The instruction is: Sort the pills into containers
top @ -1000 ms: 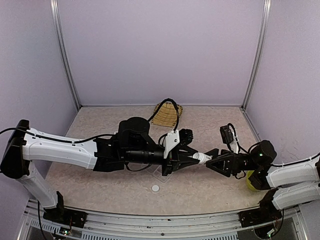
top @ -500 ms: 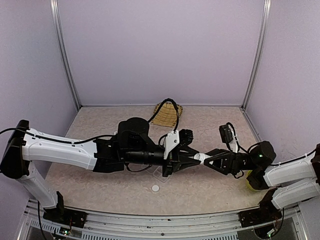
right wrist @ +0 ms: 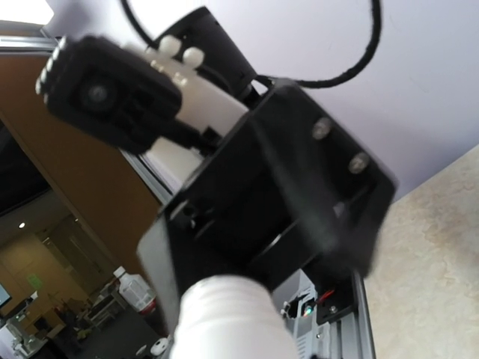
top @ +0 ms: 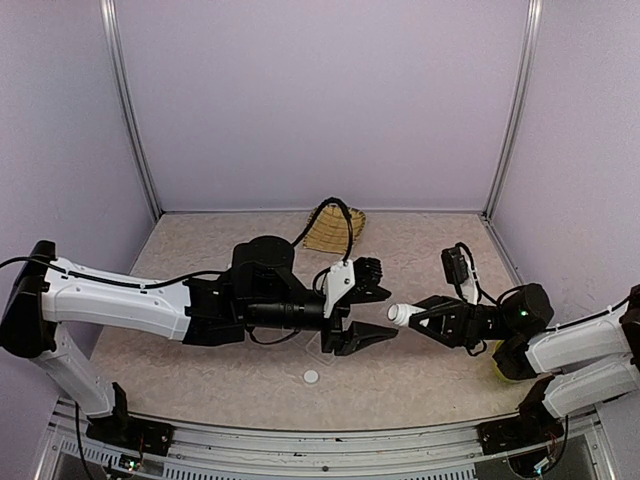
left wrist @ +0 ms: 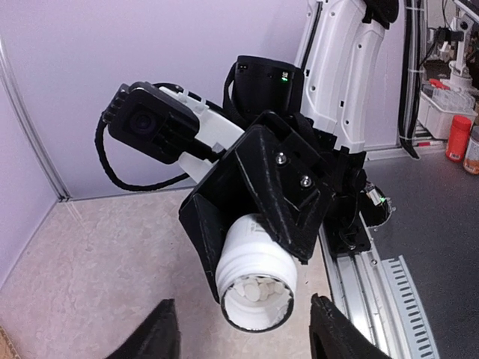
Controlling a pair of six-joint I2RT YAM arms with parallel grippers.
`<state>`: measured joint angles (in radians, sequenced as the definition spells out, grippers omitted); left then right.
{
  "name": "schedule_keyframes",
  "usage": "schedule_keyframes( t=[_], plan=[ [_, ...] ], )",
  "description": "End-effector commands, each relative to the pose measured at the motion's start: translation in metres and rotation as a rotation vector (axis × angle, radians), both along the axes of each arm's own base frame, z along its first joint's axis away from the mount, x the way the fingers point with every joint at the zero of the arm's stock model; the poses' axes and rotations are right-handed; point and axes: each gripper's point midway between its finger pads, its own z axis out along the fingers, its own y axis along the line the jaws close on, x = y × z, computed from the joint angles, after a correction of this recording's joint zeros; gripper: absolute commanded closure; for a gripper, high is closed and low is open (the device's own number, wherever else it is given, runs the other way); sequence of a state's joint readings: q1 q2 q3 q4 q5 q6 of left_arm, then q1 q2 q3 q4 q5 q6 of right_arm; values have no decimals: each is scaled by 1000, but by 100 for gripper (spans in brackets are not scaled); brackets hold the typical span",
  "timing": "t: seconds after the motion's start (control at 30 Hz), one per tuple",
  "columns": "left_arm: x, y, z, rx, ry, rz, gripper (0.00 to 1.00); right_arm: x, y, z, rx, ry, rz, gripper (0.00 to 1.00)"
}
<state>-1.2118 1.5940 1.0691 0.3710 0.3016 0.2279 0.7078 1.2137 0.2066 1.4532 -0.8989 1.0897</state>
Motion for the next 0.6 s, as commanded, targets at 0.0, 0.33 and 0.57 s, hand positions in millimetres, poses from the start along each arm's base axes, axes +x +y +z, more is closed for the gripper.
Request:
schedule_keyframes(
  t=[0.0, 0.33, 0.57],
  plan=[
    [6, 10, 15, -32, -11, 48, 25, -1, 0, 9, 28, -38, -18, 70],
    [31, 55, -15, 54, 119, 279, 1, 3, -1, -2, -13, -53, -68, 71],
    [29, 92, -68, 164, 263, 415, 1, 3, -4, -7, -16, -50, -89, 72]
  ],
)
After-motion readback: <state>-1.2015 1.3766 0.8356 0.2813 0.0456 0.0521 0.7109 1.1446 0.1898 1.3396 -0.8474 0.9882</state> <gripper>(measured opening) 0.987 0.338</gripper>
